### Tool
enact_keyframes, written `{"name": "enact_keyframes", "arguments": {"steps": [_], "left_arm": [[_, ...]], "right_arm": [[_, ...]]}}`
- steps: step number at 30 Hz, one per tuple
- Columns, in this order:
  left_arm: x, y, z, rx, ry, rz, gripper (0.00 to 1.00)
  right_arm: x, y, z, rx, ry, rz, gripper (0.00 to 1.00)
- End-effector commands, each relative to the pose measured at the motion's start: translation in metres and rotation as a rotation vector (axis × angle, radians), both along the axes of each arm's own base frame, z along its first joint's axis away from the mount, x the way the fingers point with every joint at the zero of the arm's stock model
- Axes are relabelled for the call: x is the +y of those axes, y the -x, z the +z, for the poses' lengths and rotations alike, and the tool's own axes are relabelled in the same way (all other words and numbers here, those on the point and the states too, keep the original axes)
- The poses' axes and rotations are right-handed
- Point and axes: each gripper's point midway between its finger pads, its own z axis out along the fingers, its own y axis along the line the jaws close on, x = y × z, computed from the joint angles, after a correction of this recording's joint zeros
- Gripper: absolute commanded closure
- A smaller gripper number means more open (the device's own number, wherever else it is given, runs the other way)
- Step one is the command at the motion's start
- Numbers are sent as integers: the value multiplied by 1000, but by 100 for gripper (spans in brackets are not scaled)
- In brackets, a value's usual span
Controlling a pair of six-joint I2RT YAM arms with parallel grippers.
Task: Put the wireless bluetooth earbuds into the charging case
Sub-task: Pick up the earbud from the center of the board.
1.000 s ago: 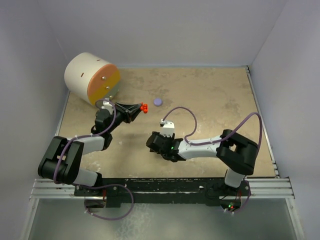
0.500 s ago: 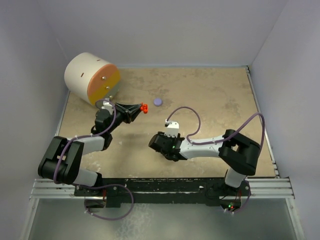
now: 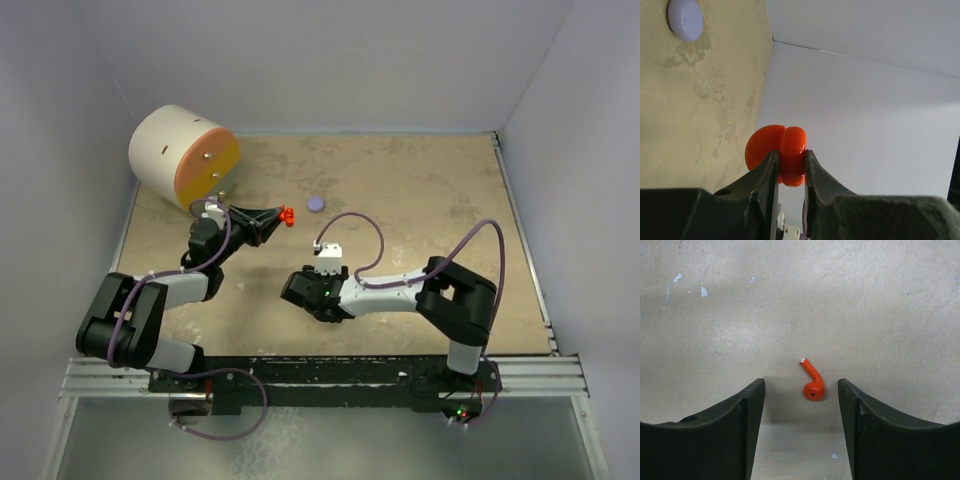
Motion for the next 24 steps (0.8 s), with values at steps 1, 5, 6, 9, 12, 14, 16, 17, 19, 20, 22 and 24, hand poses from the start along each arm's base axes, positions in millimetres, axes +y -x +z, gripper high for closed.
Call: {"name": "enact_keyframes", "arguments": {"steps": [1, 5, 6, 9, 12, 14, 16, 17, 19, 20, 22, 24], "left_arm": [[2, 3, 18, -82, 8, -9, 100], [2, 2, 19, -85, 12, -11, 100], [2, 3, 19, -86, 11, -12, 100], [2, 3, 20, -86, 13, -12, 100], [2, 3, 20, -86, 14, -12, 100], [2, 3, 20, -86, 15, -14, 100], [2, 4, 21, -88, 15, -14, 100], [2, 4, 22, -89, 16, -13, 100], [2, 4, 22, -91, 17, -12, 100], [2, 4, 22, -90, 17, -13, 100], [2, 4, 22, -90, 17, -13, 100], [2, 4, 23, -91, 17, -12, 100]], "right_arm": [[-35, 26, -18, 107, 84, -14, 37], [-49, 30, -20, 130, 97, -37, 37], [-53, 31, -21, 135, 102, -46, 37], [-62, 29, -20, 136, 111, -74, 37], [-76, 23, -17, 134, 128, -118, 37], [-84, 20, -13, 128, 142, -142, 36], [-87, 17, -6, 117, 138, -154, 36], [-89, 15, -3, 112, 134, -161, 36], [-93, 13, 4, 100, 132, -177, 36], [-94, 13, 7, 95, 133, -181, 36], [-97, 10, 15, 69, 144, -180, 37], [-92, 10, 19, 60, 126, -160, 37]]}}
